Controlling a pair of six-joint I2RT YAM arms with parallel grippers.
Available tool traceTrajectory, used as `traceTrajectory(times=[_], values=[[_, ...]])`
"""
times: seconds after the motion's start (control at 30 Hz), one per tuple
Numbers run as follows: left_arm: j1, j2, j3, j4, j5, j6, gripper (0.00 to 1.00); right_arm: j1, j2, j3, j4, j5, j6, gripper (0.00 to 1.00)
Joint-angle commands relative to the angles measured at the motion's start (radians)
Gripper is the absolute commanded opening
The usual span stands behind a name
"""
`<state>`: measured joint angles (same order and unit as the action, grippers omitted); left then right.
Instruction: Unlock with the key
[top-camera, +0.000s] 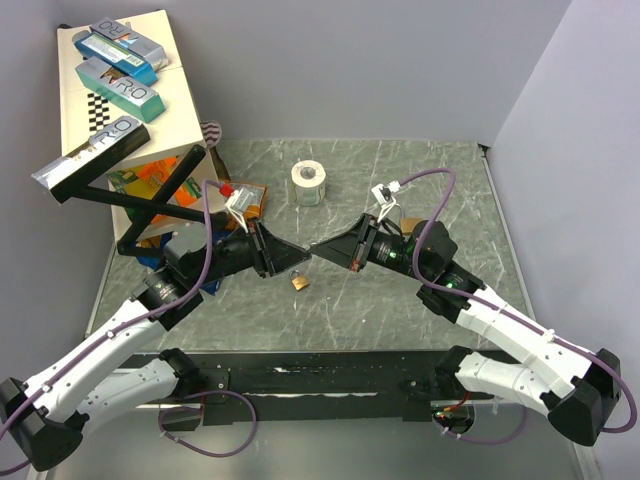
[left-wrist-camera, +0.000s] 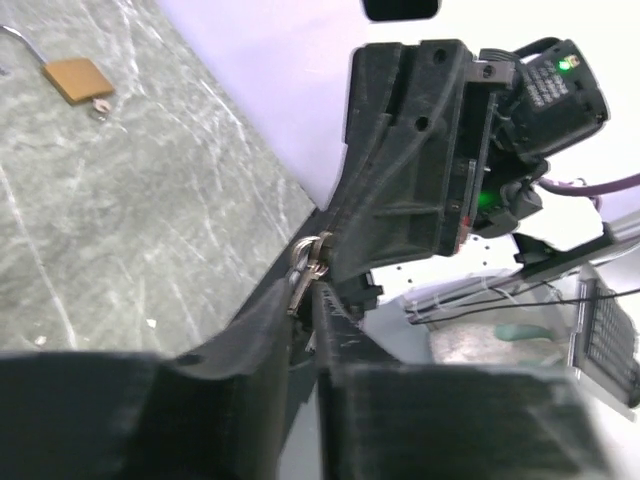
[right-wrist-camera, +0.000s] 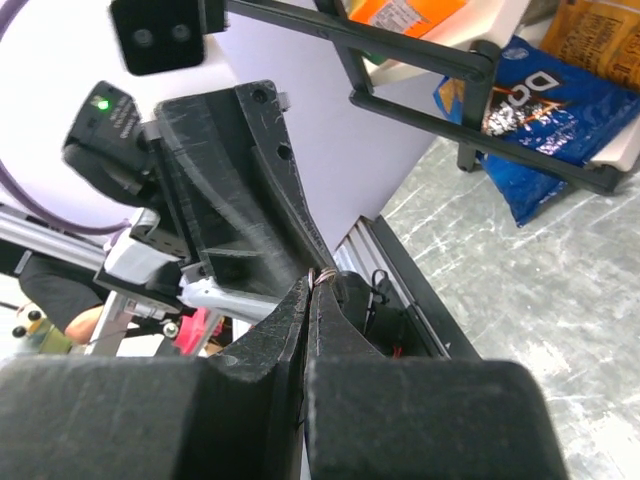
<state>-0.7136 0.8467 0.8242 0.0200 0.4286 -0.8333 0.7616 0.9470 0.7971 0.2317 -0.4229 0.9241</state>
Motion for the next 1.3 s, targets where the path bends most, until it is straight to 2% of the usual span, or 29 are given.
traceTrajectory(times=[0.0,0.03,0.17,0.23,0.27,0.37,0.4,0.47,0.5,0.57,0.67,0.8,1.07,1.27], values=[[0.005,-0.008,0.000,0.049,0.010,0.000,0.05,0.004,-0.010,-0.004,0.055,0.012,0.013,0.00],[0.005,-0.009,0.000,0.046,0.004,0.003,0.01,0.004,-0.008,-0.006,0.044,0.009,0.013,0.00],[0.017,-0.024,-0.011,0.037,0.019,0.026,0.01,0.004,-0.005,0.008,-0.026,-0.028,-0.005,0.00],[0.042,-0.026,-0.008,-0.006,0.073,0.077,0.01,0.002,-0.011,0.039,-0.099,-0.036,-0.056,0.06],[0.052,-0.026,-0.005,-0.017,0.097,0.095,0.01,0.001,-0.014,0.075,-0.191,-0.040,-0.080,0.10],[0.078,-0.020,0.018,-0.120,0.200,0.181,0.01,-0.002,-0.019,0.158,-0.337,-0.054,-0.188,0.31],[0.082,-0.017,0.035,-0.143,0.228,0.203,0.01,-0.002,-0.016,0.181,-0.424,-0.075,-0.241,0.45],[0.083,0.009,0.058,-0.236,0.313,0.279,0.01,-0.004,0.009,0.262,-0.514,-0.091,-0.303,0.59],[0.083,0.021,0.087,-0.270,0.341,0.307,0.01,-0.002,0.022,0.296,-0.631,-0.093,-0.373,0.69],[0.082,0.054,0.108,-0.360,0.390,0.381,0.01,0.002,0.071,0.379,-0.718,-0.123,-0.450,0.73],[0.052,0.074,0.128,-0.408,0.458,0.430,0.01,0.010,0.116,0.427,-0.779,-0.189,-0.502,0.67],[0.049,0.092,0.151,-0.474,0.533,0.460,0.01,0.028,0.176,0.447,-0.802,-0.272,-0.530,0.49],[0.048,0.114,0.174,-0.499,0.552,0.473,0.01,0.091,0.240,0.445,-0.798,-0.341,-0.534,0.40],[0.048,0.117,0.176,-0.506,0.545,0.476,0.01,0.094,0.237,0.422,-0.776,-0.356,-0.525,0.25]])
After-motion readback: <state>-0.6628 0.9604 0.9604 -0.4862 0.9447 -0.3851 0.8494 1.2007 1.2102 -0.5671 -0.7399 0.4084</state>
